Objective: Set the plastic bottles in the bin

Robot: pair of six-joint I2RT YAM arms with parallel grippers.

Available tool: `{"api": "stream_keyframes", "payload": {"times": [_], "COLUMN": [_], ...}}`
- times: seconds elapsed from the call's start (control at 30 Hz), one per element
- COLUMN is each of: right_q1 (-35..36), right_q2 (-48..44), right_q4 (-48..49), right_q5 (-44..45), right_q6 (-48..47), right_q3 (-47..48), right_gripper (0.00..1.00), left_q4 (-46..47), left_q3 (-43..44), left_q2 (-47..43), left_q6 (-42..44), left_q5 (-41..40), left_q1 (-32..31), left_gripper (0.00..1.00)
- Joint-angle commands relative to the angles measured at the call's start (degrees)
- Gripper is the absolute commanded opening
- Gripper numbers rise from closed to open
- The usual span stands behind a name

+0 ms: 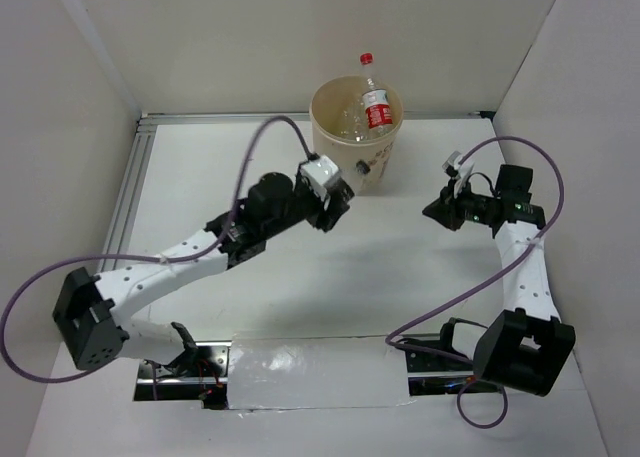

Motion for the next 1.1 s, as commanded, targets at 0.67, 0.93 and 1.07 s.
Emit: {"api": "stream_keyframes", "payload": {"times": [0.67,0.93,1.07], "right_q1": [2.45,2.45,1.92], "right_q2": [-7.00,-5.33,-4.10], "right_q4": [-3.46,1.72,9.01], "right_q5": [6.28,8.20,18.29], "right_q6": [-5.89,2.78,17.45], "right_q3": [-10.11,-8.88,-5.72], "right_gripper": [0.75,1.00,1.00], "left_q4": [3.35,2.73,2.72], "left_q3": [60.23,55.40,42.33], "left_q2": [44.59,37.83,25.63], "left_q6": [-15.10,-11.95,-10.72], "left_q5": [-12.57,-10.90,-8.28], "left_q1": [12.27,12.19,11.66], "left_gripper": [0.82,1.00,1.00]}}
